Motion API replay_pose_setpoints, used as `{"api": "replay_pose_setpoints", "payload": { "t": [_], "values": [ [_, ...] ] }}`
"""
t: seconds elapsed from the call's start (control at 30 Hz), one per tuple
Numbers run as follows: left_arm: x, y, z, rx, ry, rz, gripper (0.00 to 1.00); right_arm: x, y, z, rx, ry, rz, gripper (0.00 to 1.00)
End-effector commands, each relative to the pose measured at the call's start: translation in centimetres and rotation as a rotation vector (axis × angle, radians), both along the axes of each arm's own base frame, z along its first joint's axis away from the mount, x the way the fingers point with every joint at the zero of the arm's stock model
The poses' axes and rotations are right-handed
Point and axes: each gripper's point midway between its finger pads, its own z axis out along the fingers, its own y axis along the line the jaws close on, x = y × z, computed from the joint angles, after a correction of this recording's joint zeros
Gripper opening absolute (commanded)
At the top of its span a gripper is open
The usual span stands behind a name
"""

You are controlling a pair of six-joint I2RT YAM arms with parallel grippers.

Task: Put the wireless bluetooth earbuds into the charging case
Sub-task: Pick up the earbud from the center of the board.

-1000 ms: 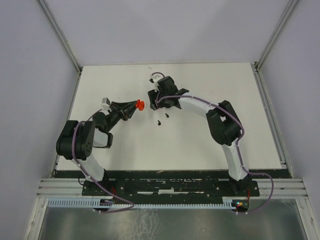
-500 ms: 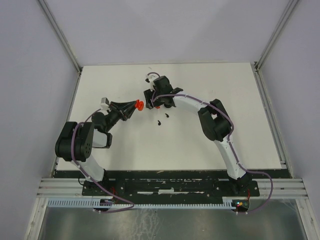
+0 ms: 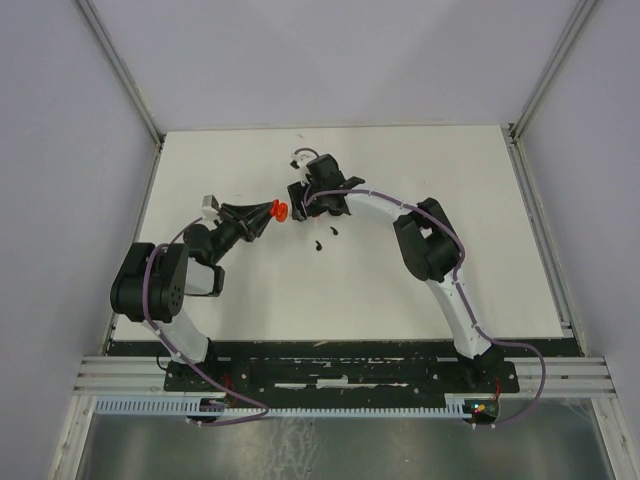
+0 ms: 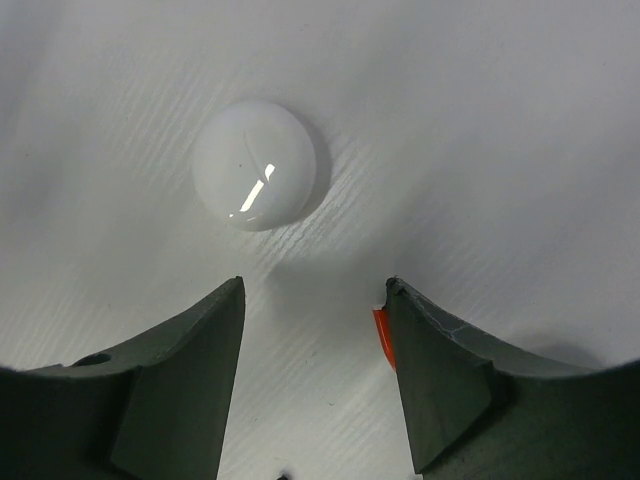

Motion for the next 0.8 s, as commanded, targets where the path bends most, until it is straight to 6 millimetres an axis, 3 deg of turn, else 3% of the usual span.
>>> {"api": "replay_pose_setpoints", "payload": {
  "t": [0.0,0.23,0.77],
  "values": [
    [0.2,0.0,0.7,0.036,-0.076,-0.010,0.03,-0.6,0.3,1.0,0.031,-0.011,0.027,0.67],
    [0.2,0.0,0.6,0.033,-0.076,-0.010,0.03,-1.7,-0.4,0.3,0.023,0.011,0.030,0.66],
    [-0.1,0.1,0.2,0.031,-0.069,-0.004,0.03,-3.9,-1.8,1.2,0.014,0.010,0.048,0.66]
  ]
}}
